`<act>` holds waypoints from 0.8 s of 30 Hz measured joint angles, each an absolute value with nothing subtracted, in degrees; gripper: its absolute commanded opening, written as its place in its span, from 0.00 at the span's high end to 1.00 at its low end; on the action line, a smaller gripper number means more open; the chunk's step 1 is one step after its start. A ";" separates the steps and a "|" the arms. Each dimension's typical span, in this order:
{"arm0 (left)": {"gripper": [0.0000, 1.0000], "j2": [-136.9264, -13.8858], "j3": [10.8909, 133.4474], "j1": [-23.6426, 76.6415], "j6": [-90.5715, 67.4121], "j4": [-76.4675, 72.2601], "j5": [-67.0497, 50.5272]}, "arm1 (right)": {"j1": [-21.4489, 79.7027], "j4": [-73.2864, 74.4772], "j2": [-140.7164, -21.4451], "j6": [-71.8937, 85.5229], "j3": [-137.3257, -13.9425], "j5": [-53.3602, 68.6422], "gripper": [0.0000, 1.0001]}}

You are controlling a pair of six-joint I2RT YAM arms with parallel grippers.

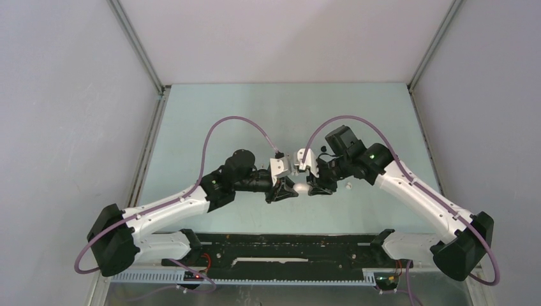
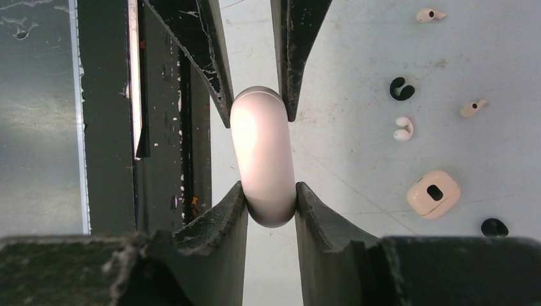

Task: Insert the wireless bluetooth earbuds into the charging case
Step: Pick up the charging case at the center of the board, then open the charging case.

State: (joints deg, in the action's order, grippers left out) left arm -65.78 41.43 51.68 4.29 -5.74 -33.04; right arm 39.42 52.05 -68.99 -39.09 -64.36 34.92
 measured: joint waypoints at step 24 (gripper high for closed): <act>1.00 -63.72 37.60 52.01 3.38 -13.43 -36.47 | 27.07 56.16 -69.67 -39.42 -65.21 56.80 0.44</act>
State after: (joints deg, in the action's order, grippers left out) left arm -63.72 37.60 52.01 3.38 -13.43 -36.47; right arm 27.07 56.16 -69.67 -39.42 -65.21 56.80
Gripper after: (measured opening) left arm 0.288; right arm 0.596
